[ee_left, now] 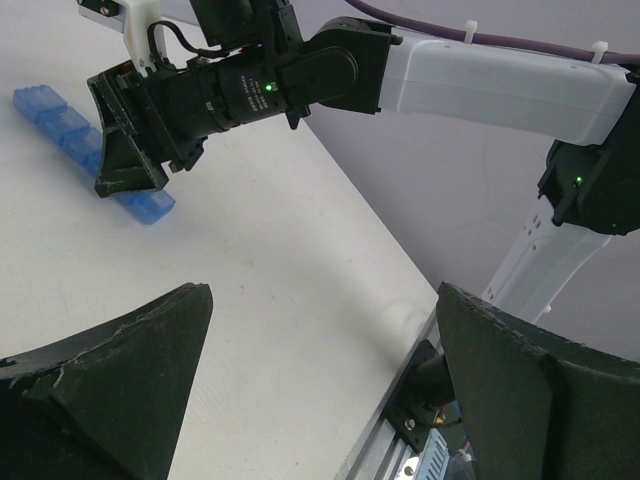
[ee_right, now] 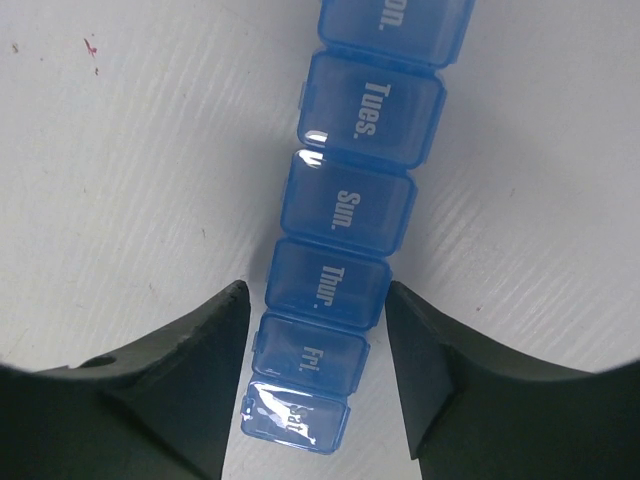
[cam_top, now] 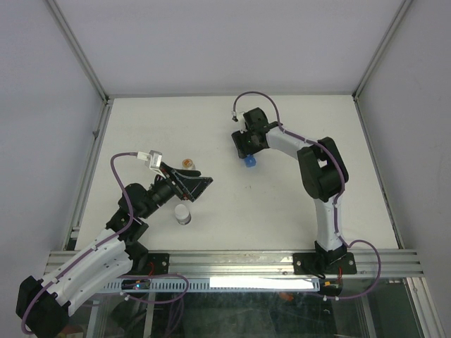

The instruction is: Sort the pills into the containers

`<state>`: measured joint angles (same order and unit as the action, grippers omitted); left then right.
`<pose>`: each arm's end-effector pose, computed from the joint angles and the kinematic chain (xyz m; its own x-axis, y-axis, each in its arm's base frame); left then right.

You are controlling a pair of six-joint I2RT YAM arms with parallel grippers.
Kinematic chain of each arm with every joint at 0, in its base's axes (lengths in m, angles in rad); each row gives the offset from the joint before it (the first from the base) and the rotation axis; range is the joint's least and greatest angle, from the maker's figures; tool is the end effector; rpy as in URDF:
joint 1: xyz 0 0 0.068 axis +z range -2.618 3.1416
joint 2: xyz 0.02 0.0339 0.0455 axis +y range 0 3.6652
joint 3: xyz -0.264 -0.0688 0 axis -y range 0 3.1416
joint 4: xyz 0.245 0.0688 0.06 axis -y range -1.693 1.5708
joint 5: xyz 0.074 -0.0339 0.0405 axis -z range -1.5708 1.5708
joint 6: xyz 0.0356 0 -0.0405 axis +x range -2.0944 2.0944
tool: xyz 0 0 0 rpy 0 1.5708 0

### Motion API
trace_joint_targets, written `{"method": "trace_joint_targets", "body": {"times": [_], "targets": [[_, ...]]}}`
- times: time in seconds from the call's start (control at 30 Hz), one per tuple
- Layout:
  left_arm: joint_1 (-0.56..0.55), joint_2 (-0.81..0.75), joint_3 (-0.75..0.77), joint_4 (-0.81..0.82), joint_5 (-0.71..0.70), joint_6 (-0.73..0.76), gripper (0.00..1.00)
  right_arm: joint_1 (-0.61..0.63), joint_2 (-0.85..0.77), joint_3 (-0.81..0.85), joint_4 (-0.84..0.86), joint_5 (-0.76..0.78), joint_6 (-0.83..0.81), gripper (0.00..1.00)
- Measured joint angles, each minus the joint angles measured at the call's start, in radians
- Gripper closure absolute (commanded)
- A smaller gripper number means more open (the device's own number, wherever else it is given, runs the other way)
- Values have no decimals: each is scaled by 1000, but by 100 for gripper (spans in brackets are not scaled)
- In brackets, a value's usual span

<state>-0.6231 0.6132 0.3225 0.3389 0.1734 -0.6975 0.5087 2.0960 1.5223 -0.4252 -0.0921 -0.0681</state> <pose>0.1304 -0.1012 0.2579 -0.4291 -0.4707 -0.7709 0.5730 0.5179 -0.6352 0.3914 0.2220 0.1673 -0.6967 -0.4661 -0.5452 -0.5772 0.8156 0.0403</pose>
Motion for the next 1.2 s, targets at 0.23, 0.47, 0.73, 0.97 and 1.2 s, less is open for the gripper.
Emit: {"method": "trace_joint_targets", "body": {"times": [0.23,0.47,0.73,0.97,1.2], "targets": [[0,0,0,-1,1,0,1,0,0,0,-8,-2,-8,60],[0,-14,-6,1,16,-5,1,-3,-47,-64,-6,-36,-72,73],[0,7,-23,65,57,-59,2,-47,-229,-259,-20,-160,-193,81],[-8,115,-31,163,98,-139,5,-110,-445,-424,-21,-283,-313,83],[-53,208,-43,227,80,-205,2,-114,-704,-591,-25,-402,-441,83]]}}
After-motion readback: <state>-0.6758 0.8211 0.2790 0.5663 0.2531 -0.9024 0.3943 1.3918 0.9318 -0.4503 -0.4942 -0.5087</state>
